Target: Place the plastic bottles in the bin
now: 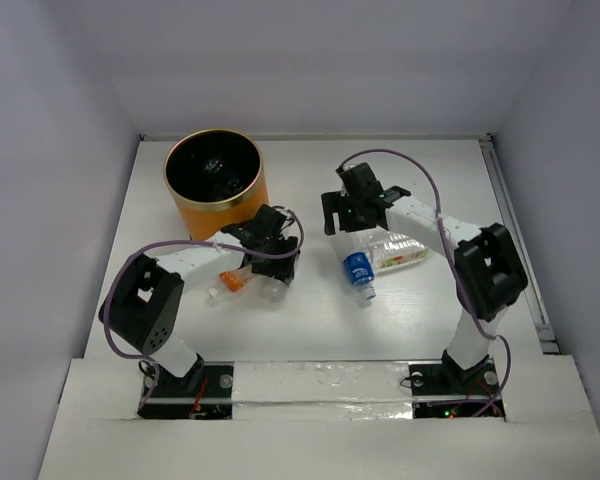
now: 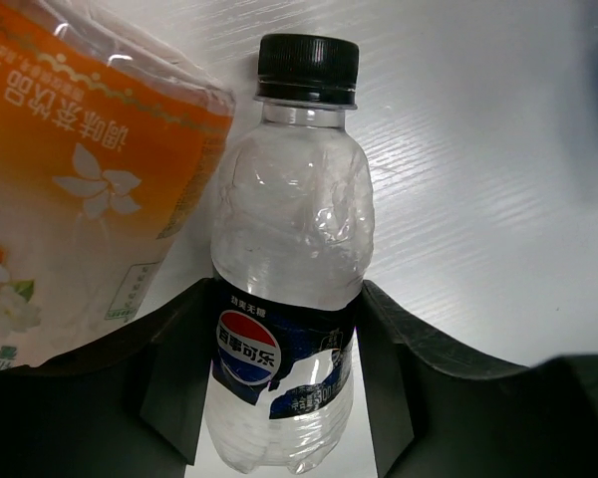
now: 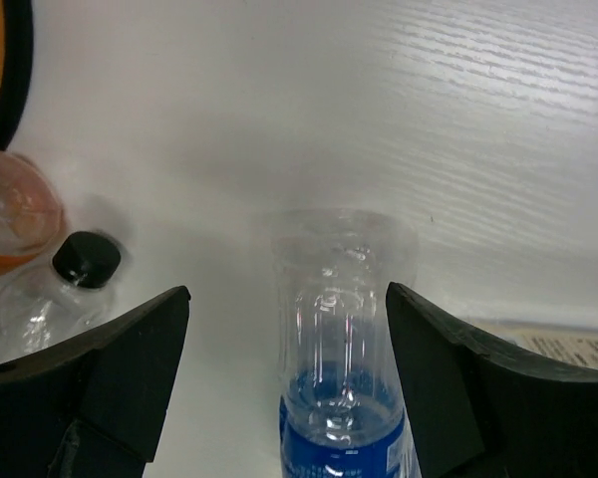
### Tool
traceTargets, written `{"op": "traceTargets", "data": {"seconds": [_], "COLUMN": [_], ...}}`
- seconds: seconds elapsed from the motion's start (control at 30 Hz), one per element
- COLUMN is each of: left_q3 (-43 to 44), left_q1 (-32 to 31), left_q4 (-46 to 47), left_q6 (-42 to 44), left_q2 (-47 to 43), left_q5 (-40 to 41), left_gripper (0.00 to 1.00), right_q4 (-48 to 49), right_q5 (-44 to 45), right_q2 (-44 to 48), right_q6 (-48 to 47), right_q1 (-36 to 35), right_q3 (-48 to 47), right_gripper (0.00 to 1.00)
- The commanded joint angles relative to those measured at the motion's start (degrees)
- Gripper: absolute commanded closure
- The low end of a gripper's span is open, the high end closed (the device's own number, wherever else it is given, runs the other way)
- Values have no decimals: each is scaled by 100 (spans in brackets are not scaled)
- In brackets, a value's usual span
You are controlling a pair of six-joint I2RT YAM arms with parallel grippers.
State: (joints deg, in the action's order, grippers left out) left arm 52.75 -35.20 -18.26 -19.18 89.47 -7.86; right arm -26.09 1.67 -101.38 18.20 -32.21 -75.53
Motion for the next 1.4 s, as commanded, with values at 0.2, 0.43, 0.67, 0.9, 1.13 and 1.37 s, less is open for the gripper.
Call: {"op": "traceTargets", "data": {"seconds": [0.2,0.43,0.67,0.9,1.13,1.37], "left_q3": [68,1236,3696,4665,4070,2777], "left_q1": [-119,-119,30,1459,2219,2544], "left_q4": [34,-458,-828,-363,260,842], "left_q6": [-130,-271,107,143,292,222], "left_q2": [-491,-1668,-1512,-958,-878,-1353], "left_q5": [-40,-313,512,479,1057,1446], "left_gripper": [67,67,68,68,66,38], "right_q4": [-511,-529,-257,104,471,1508], "right_q5": [-115,-404,-799,-695,-923,-1037], "right_q2": [-707,-874,-752,302,1506,1868], "right_q6": [-413,-501,-378,-27,517,1344], "right_q1": [39,39,39,39,39,39], "right_q3": [-691,-604,-410,-304,-612,-1524], "right_gripper": [15,17,42,46,46,46]}}
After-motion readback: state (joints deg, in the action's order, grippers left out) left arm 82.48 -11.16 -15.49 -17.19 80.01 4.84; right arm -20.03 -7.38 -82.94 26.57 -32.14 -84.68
